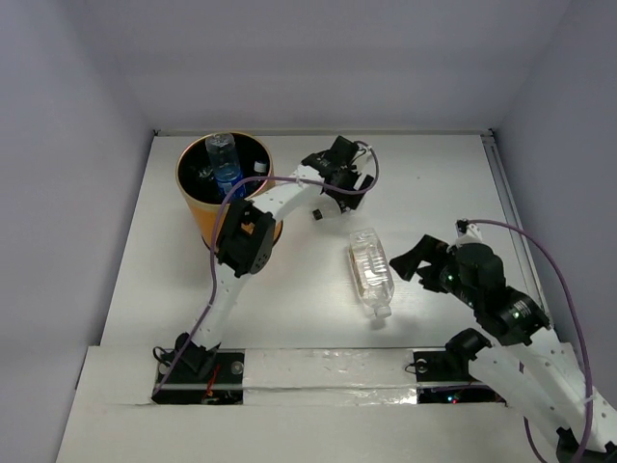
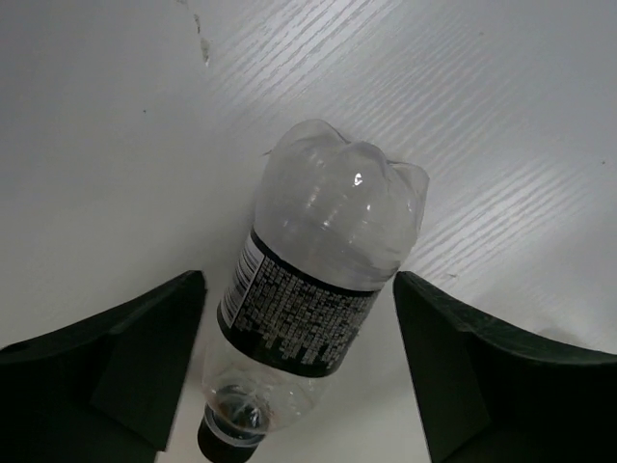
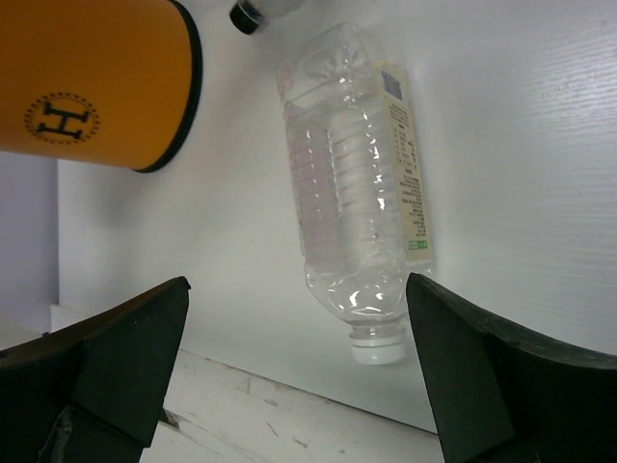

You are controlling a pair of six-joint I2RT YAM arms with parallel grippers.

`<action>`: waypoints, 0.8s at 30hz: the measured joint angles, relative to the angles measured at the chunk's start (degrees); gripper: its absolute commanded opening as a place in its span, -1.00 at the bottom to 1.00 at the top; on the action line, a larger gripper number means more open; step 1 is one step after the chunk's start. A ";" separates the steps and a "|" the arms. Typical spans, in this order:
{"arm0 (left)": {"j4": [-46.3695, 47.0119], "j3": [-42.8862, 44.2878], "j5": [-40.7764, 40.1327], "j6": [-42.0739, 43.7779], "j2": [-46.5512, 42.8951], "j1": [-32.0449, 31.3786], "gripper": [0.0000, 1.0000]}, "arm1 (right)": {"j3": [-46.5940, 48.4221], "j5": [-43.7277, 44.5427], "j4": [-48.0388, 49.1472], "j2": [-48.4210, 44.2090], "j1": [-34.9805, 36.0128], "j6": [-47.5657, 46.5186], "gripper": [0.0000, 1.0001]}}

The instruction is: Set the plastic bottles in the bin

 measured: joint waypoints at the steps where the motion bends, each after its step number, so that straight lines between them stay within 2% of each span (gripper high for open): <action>1: 0.07 0.61 0.07 -0.31 0.90 -0.02 0.33 | 0.00 -0.24 0.09 1.01 0.00 -0.26 1.00; 2: 0.17 0.87 0.13 -0.28 1.49 -0.07 0.15 | 0.00 -0.44 0.13 2.29 0.00 -0.57 0.99; 4: 0.57 0.92 0.46 -0.55 2.16 -0.09 -0.03 | 0.07 -0.76 0.42 5.73 0.00 -1.62 0.99; 8: 1.25 0.92 1.29 -1.29 2.16 -0.09 -0.23 | 1.81 -0.83 0.33 13.94 0.00 -4.35 0.99; 16: 1.31 -0.31 3.56 -3.93 -1.66 -0.09 -0.27 | 10.99 -0.81 0.07 29.81 0.00 -11.74 1.00; 20: 1.57 -0.55 3.28 -6.51 -11.63 -0.02 -0.27 | 16.76 -0.92 0.87 37.53 0.00 -15.67 1.00; 24: 5.31 -0.52 2.05 -9.35 -27.12 0.52 -0.27 | 20.20 -1.46 1.60 43.65 0.00 -19.37 1.00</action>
